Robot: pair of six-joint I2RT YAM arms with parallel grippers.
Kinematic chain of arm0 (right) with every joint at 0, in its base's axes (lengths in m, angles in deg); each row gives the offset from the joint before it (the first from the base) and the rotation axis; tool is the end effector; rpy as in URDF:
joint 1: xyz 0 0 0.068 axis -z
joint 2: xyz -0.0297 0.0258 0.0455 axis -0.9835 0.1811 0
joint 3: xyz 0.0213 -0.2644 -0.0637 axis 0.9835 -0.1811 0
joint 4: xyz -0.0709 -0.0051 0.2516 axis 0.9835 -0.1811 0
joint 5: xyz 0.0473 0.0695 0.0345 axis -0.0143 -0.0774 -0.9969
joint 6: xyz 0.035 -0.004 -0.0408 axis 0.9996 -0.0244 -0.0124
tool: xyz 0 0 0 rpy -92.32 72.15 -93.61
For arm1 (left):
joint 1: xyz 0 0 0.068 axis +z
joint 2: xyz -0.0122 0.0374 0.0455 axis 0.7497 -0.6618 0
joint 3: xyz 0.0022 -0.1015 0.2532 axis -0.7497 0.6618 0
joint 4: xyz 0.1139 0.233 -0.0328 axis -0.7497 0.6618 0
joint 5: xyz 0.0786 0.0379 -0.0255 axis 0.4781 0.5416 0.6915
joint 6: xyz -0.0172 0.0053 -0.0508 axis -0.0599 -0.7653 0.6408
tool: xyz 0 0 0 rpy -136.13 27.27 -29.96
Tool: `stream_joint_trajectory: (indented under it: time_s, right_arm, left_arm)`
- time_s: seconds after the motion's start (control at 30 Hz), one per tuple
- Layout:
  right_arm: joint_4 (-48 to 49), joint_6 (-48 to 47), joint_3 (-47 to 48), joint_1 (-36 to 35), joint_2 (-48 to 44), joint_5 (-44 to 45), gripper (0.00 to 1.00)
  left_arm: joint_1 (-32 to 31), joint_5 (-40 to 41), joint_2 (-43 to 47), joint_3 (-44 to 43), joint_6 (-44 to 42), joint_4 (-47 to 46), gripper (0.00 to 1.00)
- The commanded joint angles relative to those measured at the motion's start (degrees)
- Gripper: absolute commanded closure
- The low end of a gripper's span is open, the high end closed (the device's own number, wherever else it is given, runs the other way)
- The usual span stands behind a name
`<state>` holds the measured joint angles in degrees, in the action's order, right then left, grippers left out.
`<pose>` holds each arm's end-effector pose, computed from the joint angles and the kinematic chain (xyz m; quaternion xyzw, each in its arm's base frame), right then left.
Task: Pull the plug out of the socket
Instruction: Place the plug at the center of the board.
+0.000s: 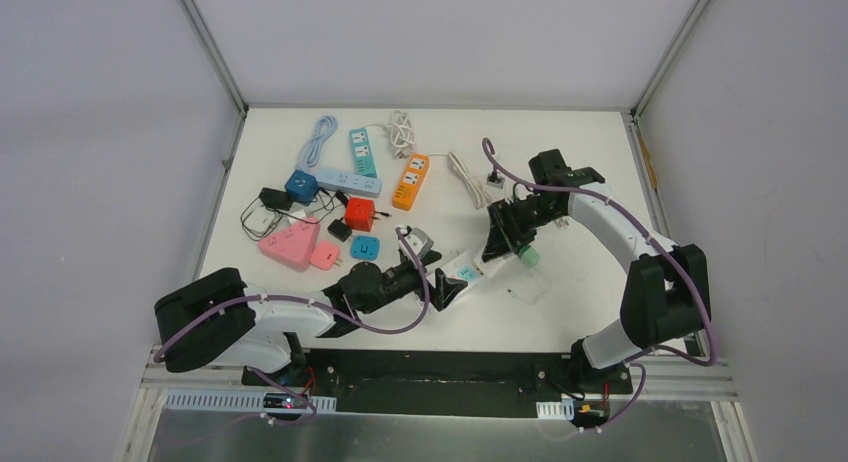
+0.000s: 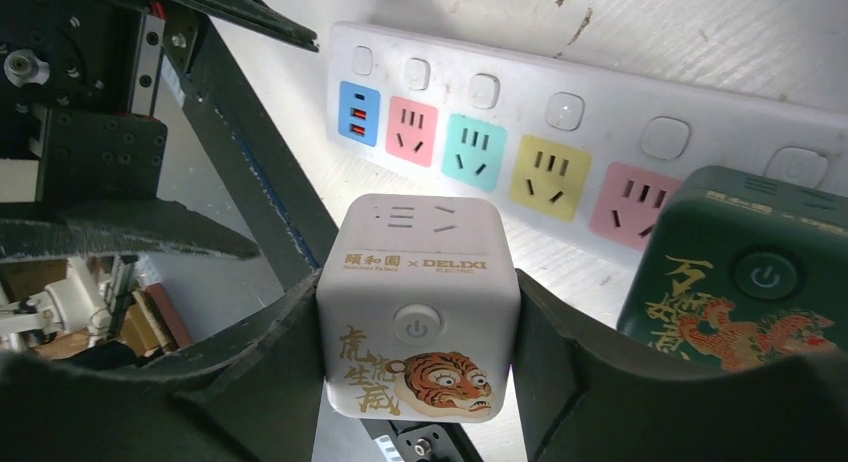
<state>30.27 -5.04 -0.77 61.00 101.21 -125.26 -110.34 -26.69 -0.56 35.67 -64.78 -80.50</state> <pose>0.2583 0.1129 0.2458 -0.3345 0.8576 0.3746 0.1106 0.1138 -0.2109 0.1894 0.2850 0.6604 -0.4243 0.5502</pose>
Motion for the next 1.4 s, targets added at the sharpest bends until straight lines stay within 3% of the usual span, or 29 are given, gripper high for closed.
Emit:
stream_joint_trajectory:
  time_s: [0.0,0.5,0.73,1.1,1.17,1.37]
  right_arm:
    - [-0.36,2.21,1.90,0.28,0.80,-5.42,1.00]
    - [-1.77,5.62,3.60,0.28,5.67,-10.28,1.00]
    - [-1.77,6.02,3.61,0.37,5.96,-10.70,1.00]
    - [-1.95,6.25,3.79,0.43,6.49,-11.03,1.00]
    - [-2.02,6.37,3.79,0.42,6.62,-11.10,1.00]
    - [-2.36,6.43,4.00,0.46,7.30,-11.81,1.00]
  left_arm:
    - [0.26,-1.05,-2.60,-6.28,0.49,-2.46,0.01]
    - [-0.46,1.47,-5.89,-20.23,2.08,22.36,0.01]
    - [-0.76,-0.71,-8.86,-23.79,1.17,24.03,0.03]
    - [-1.65,-2.47,-13.23,-27.64,-0.10,26.02,0.17]
    - [-1.77,-1.98,-13.83,-28.36,-0.69,27.07,0.26]
    - [-2.08,-1.68,-15.54,-30.23,-1.38,28.82,0.36]
